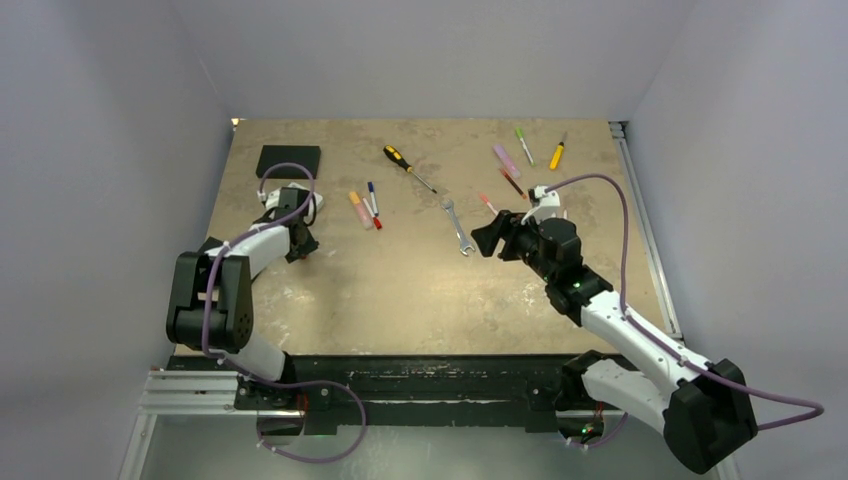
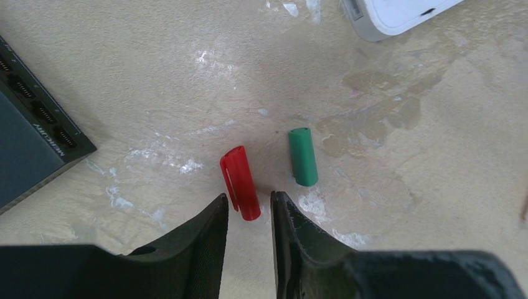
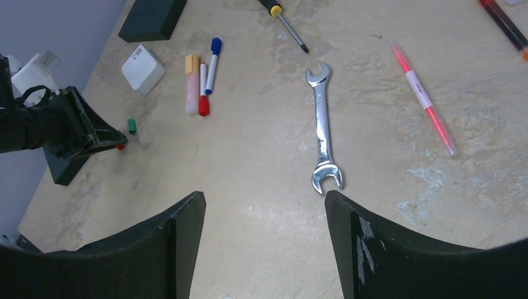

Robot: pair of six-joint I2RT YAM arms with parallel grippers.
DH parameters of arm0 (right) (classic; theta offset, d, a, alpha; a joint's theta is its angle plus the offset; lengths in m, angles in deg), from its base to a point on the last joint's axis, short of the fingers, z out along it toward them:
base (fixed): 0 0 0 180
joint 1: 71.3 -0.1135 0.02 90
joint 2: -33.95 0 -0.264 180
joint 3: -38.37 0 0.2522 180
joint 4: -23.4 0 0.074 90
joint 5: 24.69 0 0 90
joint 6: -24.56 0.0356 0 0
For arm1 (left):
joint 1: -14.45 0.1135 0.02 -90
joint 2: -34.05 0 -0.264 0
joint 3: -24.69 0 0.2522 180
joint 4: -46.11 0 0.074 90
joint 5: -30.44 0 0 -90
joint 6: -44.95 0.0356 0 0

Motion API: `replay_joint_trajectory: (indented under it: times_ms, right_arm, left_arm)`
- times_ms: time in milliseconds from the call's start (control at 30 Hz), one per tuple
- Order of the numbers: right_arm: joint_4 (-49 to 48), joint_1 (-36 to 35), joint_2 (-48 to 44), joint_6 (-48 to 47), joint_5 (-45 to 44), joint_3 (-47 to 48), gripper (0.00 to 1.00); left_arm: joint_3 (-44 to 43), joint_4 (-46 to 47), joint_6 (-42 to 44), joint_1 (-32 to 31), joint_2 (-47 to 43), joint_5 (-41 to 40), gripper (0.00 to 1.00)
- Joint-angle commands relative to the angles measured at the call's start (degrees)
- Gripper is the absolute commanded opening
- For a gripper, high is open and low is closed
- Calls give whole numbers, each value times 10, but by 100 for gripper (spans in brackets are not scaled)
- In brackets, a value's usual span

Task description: Open the pen caps

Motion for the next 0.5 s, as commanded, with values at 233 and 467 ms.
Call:
replay_joint_trajectory:
  times_ms: [233,467]
  right_arm:
    - [12,-2,-25,-19,13,42,74]
    - [6,-2,-29,-12,37,10,73]
  left_arm:
    - [-56,-22,-26,-37,-145,14,46]
    - [-147,9,-48,-142,-39,-39,52]
